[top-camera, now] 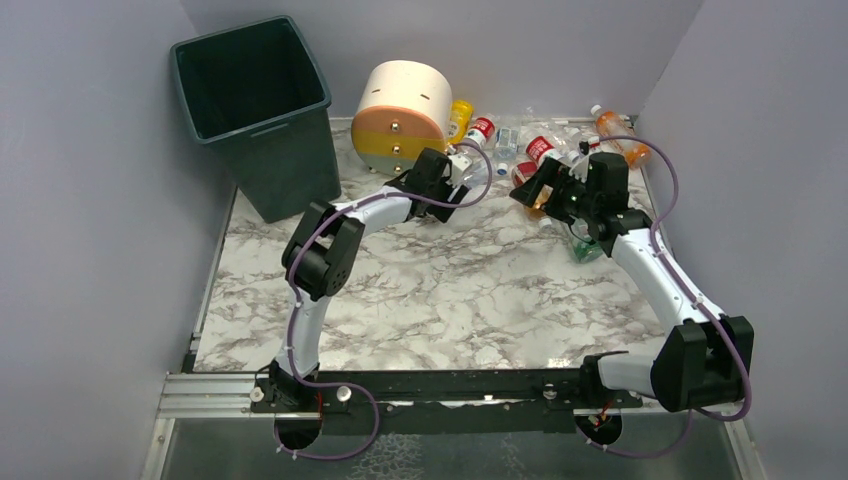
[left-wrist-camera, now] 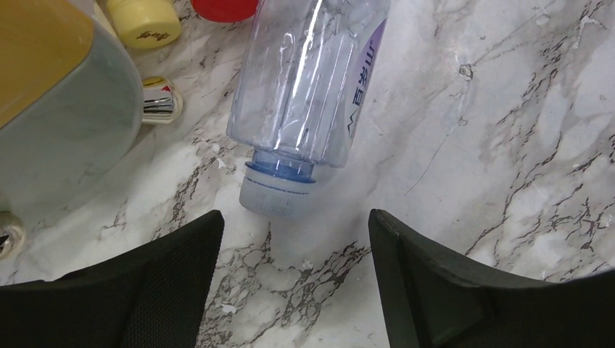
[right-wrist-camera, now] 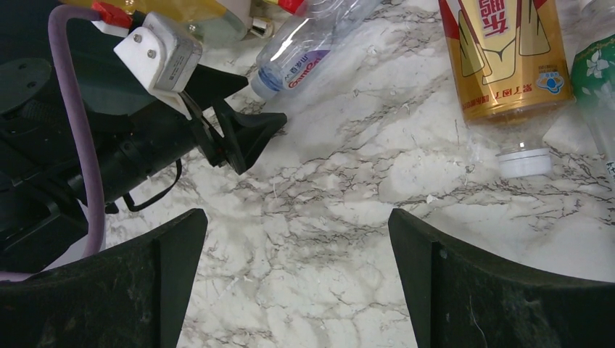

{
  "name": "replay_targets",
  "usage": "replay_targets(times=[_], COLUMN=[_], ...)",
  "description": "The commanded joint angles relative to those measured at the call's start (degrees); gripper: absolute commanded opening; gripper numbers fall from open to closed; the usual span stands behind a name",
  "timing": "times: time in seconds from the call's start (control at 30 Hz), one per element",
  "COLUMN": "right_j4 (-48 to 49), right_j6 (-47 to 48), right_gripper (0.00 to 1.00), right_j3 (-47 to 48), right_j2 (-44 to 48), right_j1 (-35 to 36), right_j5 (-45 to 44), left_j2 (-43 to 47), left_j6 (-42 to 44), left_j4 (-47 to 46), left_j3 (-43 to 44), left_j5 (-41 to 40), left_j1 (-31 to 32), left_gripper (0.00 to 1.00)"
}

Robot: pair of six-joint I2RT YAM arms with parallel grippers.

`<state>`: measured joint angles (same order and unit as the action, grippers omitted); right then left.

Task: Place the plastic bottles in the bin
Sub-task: Pick up the plastic bottle at the center of the board.

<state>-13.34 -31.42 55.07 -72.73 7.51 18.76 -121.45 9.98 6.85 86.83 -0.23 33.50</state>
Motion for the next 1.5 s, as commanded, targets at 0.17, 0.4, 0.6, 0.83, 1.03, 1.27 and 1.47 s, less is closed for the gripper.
replay_targets(times=[0.17, 0.4, 0.6, 0.83, 1.03, 1.27, 1.47], right_j4=[1.83, 2.09, 2.16, 2.36, 2.14, 1.58, 1.50], right_j6=[0.74, 0.53, 0.50, 0.39, 0.39, 0.35, -0.12], right_gripper=[0.99, 0.99, 0.99, 0.99, 0.99, 0.99, 0.99], right_j3=[-0.90, -1.10, -1.27, -1.46, -0.95, 0.04, 1.03], right_j2=[1.27, 1.36, 1.56, 1.52, 1.69, 2.07, 2.32], right_j1=[-0.50, -0.63, -0.74, -0.83, -0.92, -1.00, -1.00], right_j5=[0.61, 0.92, 0.99, 1.32, 1.36, 1.36, 1.62], left_j2=[-2.51, -4.38, -4.72, -5.18, -3.73, 2.24, 7.95], left_j6=[0.28, 0.79, 0.39, 0.00, -0.58, -1.64, -2.87], left_j4=[-0.95, -0.84, -0.47, -0.81, 0.22, 1.17, 1.55], left_j3=[3.85, 5.39, 5.53, 5.29, 4.69, 0.33, -3.01], left_j5=[2.49, 2.66, 4.27, 4.72, 5.84, 5.92, 6.21], left_j1=[0.00, -0.01, -0.01, -0.01, 0.03, 0.09, 0.13], left_gripper=[0.62, 0.55, 0.51, 0.40, 0.34, 0.33, 0.33])
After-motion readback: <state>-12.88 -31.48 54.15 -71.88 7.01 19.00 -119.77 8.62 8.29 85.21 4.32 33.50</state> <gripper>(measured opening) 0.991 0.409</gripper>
